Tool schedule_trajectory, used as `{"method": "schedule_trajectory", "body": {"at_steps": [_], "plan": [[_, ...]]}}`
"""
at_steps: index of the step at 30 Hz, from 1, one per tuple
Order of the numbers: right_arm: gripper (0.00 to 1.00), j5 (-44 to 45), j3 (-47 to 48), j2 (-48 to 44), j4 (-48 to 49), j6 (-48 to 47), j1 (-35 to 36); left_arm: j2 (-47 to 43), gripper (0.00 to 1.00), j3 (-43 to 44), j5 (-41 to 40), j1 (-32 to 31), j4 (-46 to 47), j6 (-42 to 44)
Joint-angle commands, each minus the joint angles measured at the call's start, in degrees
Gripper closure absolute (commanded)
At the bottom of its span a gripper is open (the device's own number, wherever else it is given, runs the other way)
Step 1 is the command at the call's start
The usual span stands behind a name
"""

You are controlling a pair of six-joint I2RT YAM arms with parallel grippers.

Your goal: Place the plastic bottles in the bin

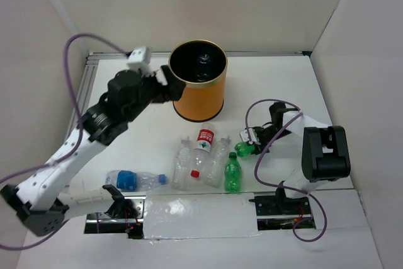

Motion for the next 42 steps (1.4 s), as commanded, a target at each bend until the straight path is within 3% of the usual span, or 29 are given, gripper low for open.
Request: {"method": "schedule_trajectory", "body": {"at_steps": [1,4,6,9,11,13,14,17,24,27,32,34,38,39,41,42], "plan": [[0.39,4.66,2.53,1.84,-3.41,-14.91,1.16,-4.88,0.00,-9.16,-8.41,-0.34,-22.15,-32.08],[0.67,0.65,5.51,1.14,-8.34,-13.43,-0.68,-6.48,0.00,-13.66,-8.42,-1.57,-38.19,-50.22],[0.75,-4.01,7.71,-2.35,-9.66,-9.66,-2.97,-5.61,0.00,-14.72,-9.64,-3.84,-44.39,-56.95],[0.94,-13.68,15.08,-7.10,-7.74,7.01,-4.29,-1.75,0.00,-15.51,-8.51,-5.26,-51.97,-66.45],[1.00,-20.52,21.65,-8.87,-5.11,21.33,-4.29,3.07,0.00,-14.11,-5.70,-5.27,-55.92,-72.67],[1.00,-24.32,25.63,-11.07,5.03,34.68,-4.29,5.99,0.00,-12.96,-2.90,-5.97,-59.79,-75.78],[1.00,-26.69,27.21,-11.69,9.45,48.14,-4.29,6.96,0.00,-12.96,-2.10,-6.67,-59.81,-77.62],[0.99,-27.33,32.93,-12.31,25.20,70.16,-2.98,7.58,0.00,-13.92,-0.16,-8.86,-59.29,-81.05],[0.95,-23.48,46.64,-1.25,37.60,85.69,7.30,-3.65,0.00,-27.09,-0.41,-10.54,-52.89,-92.47],[0.95,-21.54,54.63,4.99,38.59,86.60,12.13,-8.66,0.00,-31.94,-3.22,-10.54,-52.86,-95.30],[0.92,-18.99,68.88,16.84,36.38,87.38,16.71,-6.66,0.00,-33.87,-5.86,-10.02,-55.85,-96.97],[0.89,-18.37,70.03,19.23,38.14,90.19,17.33,-5.17,0.00,-34.58,-6.66,-10.01,-55.33,-96.97],[0.48,-17.23,69.95,22.85,40.08,93.10,17.86,-1.04,0.00,-37.47,-6.66,-8.52,-51.55,-94.87],[0.25,-17.22,69.95,23.37,40.08,93.10,17.86,-0.51,0.00,-38.09,-6.66,-7.91,-50.76,-94.87],[0.02,-17.83,68.63,22.59,40.08,93.72,17.86,0.81,0.00,-40.11,-6.05,-6.24,-47.34,-93.64],[0.02,-17.84,68.63,22.06,39.38,93.72,17.86,0.82,0.00,-40.73,-6.04,-5.71,-47.33,-93.63]]}}
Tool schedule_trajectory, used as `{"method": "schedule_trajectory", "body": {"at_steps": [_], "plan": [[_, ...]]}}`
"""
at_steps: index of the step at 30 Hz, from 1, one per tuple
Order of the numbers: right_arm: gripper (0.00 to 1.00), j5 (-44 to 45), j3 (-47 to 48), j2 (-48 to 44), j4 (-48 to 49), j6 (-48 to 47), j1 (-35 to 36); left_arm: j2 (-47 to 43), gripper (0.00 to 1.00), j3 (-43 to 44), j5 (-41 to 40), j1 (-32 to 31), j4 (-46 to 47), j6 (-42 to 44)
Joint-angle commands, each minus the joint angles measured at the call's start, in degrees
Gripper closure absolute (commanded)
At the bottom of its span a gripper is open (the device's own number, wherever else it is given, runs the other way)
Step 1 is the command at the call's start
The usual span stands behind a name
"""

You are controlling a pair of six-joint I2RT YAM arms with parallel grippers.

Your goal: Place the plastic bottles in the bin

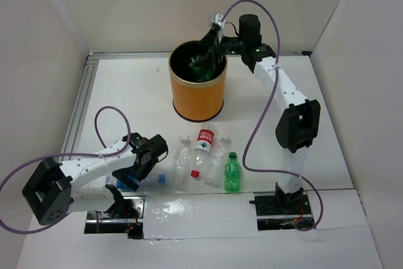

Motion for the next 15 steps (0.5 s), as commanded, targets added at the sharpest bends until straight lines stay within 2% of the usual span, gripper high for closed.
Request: {"method": "schedule_trajectory", "body": {"at_steps": [1,3,5,6,9,10,11,13,14,15], "plan": [[0.00,-0.31,0.83,-3.14,3.49,2.55,0.04,1.40,0.00,-2.42,-1.32,2.27,3.79,-8.51],[0.00,-1.10,0.30,-4.89,1.30,2.55,0.04,1.93,0.00,-3.47,-0.79,3.59,5.73,-7.18],[0.00,-3.11,-1.62,-6.39,0.59,2.55,-0.48,3.60,0.08,-4.27,-0.79,5.08,8.36,-5.08],[0.00,-3.12,-2.42,-7.27,0.59,2.55,-1.27,4.48,0.25,-4.79,-0.79,5.96,9.16,-4.37],[0.00,-4.70,-6.90,-11.40,-0.91,3.69,-3.46,8.34,0.66,-3.58,-0.79,7.02,9.69,-1.82],[0.00,-5.22,-8.13,-13.67,-2.04,3.70,-3.99,9.14,0.94,-2.96,-0.27,7.02,9.69,-1.30],[0.00,-5.84,-9.19,-14.83,-2.75,3.70,-4.61,9.75,1.00,-2.17,-0.27,7.02,9.17,-0.25],[0.09,-6.45,-11.56,-18.33,-6.42,2.74,-6.53,9.76,1.00,2.03,-3.23,6.41,6.03,1.34],[0.17,-6.98,-11.57,-19.40,-8.62,-0.49,-7.16,9.76,1.00,4.06,-4.99,5.62,4.09,1.87],[0.31,-6.99,-12.35,-20.54,-11.08,-2.44,-7.77,8.71,1.00,6.43,-7.19,4.40,1.72,1.87]]}}
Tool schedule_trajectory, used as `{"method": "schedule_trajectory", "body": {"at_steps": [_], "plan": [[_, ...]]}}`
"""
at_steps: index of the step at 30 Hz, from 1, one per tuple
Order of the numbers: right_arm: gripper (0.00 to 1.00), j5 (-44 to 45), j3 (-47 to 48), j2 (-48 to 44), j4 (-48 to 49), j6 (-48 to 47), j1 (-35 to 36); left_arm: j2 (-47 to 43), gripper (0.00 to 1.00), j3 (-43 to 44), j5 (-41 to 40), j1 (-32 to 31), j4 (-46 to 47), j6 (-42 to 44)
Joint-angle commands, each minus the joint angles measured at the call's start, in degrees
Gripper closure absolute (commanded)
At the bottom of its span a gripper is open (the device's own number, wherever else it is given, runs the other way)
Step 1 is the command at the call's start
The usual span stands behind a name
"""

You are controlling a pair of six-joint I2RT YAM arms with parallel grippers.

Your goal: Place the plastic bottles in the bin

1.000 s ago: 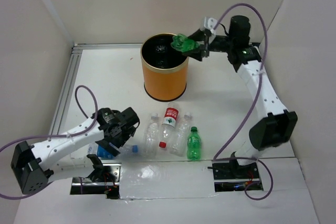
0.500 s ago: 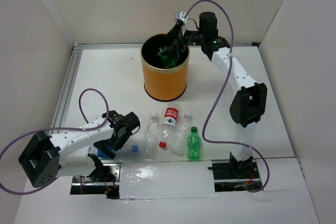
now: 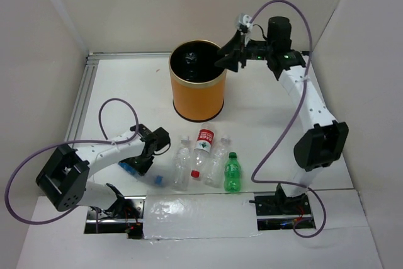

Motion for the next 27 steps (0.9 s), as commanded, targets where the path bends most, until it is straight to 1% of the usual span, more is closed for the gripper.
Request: {"method": "schedule_trajectory", "body": {"at_steps": [1,2,3,4,5,6,7,8,9,11,12,13,14,15,16,17,18,19,20,22,23,24,25,26,27], "plan": [[0.48,-2.77,-1.93,-7.26,-8.84,-5.73,-2.96,-1.98,1.00,11.10,-8.40,-3.00,-1.79,1.06],[0.79,-2.07,-2.98,-9.97,-12.96,-7.49,-3.58,-2.86,1.00,14.03,-10.60,-4.84,-3.73,2.12],[0.89,1.15,-4.47,-11.47,-14.13,-8.72,-3.59,-3.65,1.00,16.93,-15.32,-5.81,-6.44,5.35],[0.94,3.80,-8.49,-13.05,-14.66,-8.04,-4.20,-5.40,1.00,22.44,-17.63,-7.48,-6.47,8.25],[0.78,6.17,-10.71,-15.59,-16.67,-7.51,-4.21,-6.38,1.00,25.11,-19.92,-8.28,-5.69,11.93],[0.55,8.46,-12.56,-16.49,-19.04,-10.20,-4.81,-7.34,1.00,27.31,-24.03,-9.15,-0.98,16.06],[0.18,9.61,-16.49,-17.11,-22.11,-10.84,-5.52,-8.31,1.00,30.46,-25.64,-10.47,3.59,26.89],[0.00,10.75,-18.53,-17.72,-23.70,-11.37,-5.52,-10.67,1.00,31.28,-27.57,-10.48,9.47,33.96],[0.00,11.29,-21.51,-17.73,-26.42,-13.28,-6.05,-11.74,1.00,31.81,-27.59,-11.18,22.23,46.65],[0.00,11.99,-24.69,-17.20,-31.69,-15.14,-6.57,-13.41,1.00,31.81,-25.05,-11.18,37.23,60.25],[0.04,12.95,-26.70,-17.20,-31.72,-15.15,-6.58,-13.42,1.00,31.03,-23.73,-11.18,44.26,72.32],[0.14,13.66,-30.90,-17.20,-31.72,-15.15,-6.58,-13.42,1.00,31.02,-23.72,-11.18,56.34,77.31],[0.27,14.45,-32.94,-17.90,-30.50,-14.54,-6.58,-12.29,1.00,31.54,-21.54,-11.18,60.81,81.19],[0.43,16.02,-34.70,-17.90,-29.62,-12.88,-6.58,-8.97,1.00,32.42,-20.65,-11.18,64.68,88.19],[0.81,17.00,-37.33,-18.42,-28.48,-11.39,-6.58,-6.93,1.00,34.86,-20.64,-10.57,70.55,90.78],[0.89,17.53,-38.32,-18.43,-27.33,-10.24,-6.58,-4.91,1.00,36.11,-19.86,-9.70,73.05,92.81],[0.91,17.53,-38.94,-18.43,-26.80,-9.36,-6.58,-2.98,1.00,37.25,-19.33,-8.99,75.42,94.39],[0.88,17.53,-39.72,-17.65,-26.80,-8.74,-6.58,0.78,1.00,38.22,-19.32,-8.20,78.05,95.80],[0.84,16.84,-39.73,-16.59,-26.80,-8.12,-5.97,2.56,1.00,40.32,-18.54,-6.80,81.82,95.82],[0.74,16.22,-40.78,-15.53,-26.27,-5.58,-5.96,6.51,1.00,42.70,-20.28,-6.26,84.75,98.27],[0.63,16.21,-40.79,-15.53,-26.27,-4.61,-5.44,10.71,1.00,46.19,-21.42,-5.65,84.76,99.32],[0.57,16.21,-41.66,-14.75,-24.35,-3.21,-5.44,12.84,1.00,47.97,-24.65,-5.12,84.76,100.46],[0.52,15.69,-41.67,-13.96,-23.81,-0.33,-5.44,14.86,0.93,49.64,-26.08,-5.12,83.89,101.61],[0.47,15.08,-42.45,-13.34,-23.81,0.66,-5.44,16.62,0.90,51.92,-26.79,-4.34,83.27,102.40],[0.34,14.55,-43.24,-12.11,-22.33,2.32,-5.44,19.60,0.86,52.64,-27.66,-3.28,82.66,102.93]]}}
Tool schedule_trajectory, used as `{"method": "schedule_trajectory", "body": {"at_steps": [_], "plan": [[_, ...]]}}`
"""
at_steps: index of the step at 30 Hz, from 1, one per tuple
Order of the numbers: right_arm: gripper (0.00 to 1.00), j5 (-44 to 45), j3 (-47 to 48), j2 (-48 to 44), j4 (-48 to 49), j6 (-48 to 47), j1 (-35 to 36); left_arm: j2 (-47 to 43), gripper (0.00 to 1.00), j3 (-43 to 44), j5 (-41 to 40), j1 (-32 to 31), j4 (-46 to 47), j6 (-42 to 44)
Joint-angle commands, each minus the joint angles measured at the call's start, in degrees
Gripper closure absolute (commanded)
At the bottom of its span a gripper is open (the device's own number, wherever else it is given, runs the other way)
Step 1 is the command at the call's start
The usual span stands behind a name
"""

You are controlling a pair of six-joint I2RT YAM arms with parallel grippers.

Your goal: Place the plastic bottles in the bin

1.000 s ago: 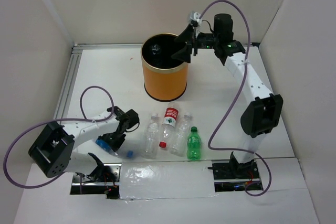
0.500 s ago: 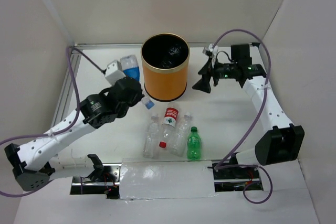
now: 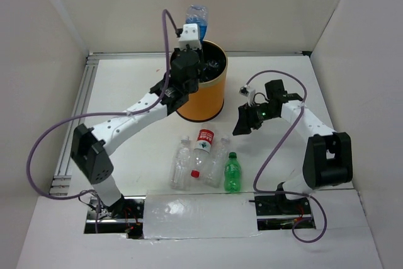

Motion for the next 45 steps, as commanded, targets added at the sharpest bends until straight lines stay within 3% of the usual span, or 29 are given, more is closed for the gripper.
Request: {"method": "schedule_trajectory", "body": {"at_steps": [1,2,5,8,9,10,16,21,22,24,26,27,30,31,33,40,45], "plan": [[0.28,-2.63,-2.37,2.82,4.22,8.99,0.47,4.50,0.77,4.56,-5.79,1.60,5.63,6.61],[0.21,-2.64,-3.42,3.44,6.49,10.76,0.47,5.38,0.51,5.60,-5.80,3.34,4.14,6.61],[0.05,0.07,-4.83,4.67,9.31,17.01,0.47,8.20,0.23,9.45,-2.46,5.55,-2.78,3.46],[0.02,0.08,-5.98,8.36,11.16,20.35,0.47,8.73,0.16,12.29,-1.14,5.56,-7.46,2.13],[0.02,0.08,-5.98,9.41,11.95,21.32,0.47,7.60,0.02,12.29,-1.14,5.56,-7.47,2.13],[0.03,0.78,-6.50,11.42,13.61,22.37,0.47,6.54,0.00,11.42,0.51,5.56,-7.47,2.13],[0.08,-2.37,-5.98,19.68,18.46,26.95,1.52,-9.61,0.00,-1.31,0.79,-0.06,-12.36,4.33],[0.08,-6.15,-2.39,25.15,18.99,29.41,4.85,-27.54,0.00,-21.95,3.43,-4.89,-22.84,-8.98],[0.08,-6.16,-2.38,26.37,18.99,29.41,6.08,-32.44,0.00,-29.55,2.73,-6.90,-24.59,-11.90],[0.16,-6.68,-1.68,26.91,18.99,29.94,7.32,-36.34,0.00,-36.11,2.02,-8.50,-31.24,-21.62],[0.28,-6.68,-1.68,28.22,18.46,29.94,7.85,-39.07,0.00,-43.76,2.55,-11.13,-34.44,-27.37],[0.46,-7.21,-1.68,28.23,18.46,29.33,7.85,-40.56,0.00,-45.78,3.07,-12.01,-35.41,-31.14],[0.72,-7.74,-1.68,28.23,14.44,26.87,7.85,-40.58,0.00,-51.07,5.52,-14.74,-35.95,-33.73],[0.87,-7.74,-1.68,27.36,13.38,24.86,7.85,-39.36,0.00,-51.77,6.32,-14.75,-35.95,-34.43],[1.00,-7.74,-1.15,25.87,9.79,21.27,6.27,-37.51,0.00,-53.01,8.86,-15.54,-34.20,-34.43],[1.00,-12.74,6.92,16.90,-2.26,8.62,-1.55,-30.13,0.00,-54.68,11.86,-16.68,-32.45,-38.39],[1.00,-17.40,24.92,12.68,-12.46,-1.42,-6.38,-31.44,0.00,-55.99,14.32,-17.82,-27.61,-35.32]]}}
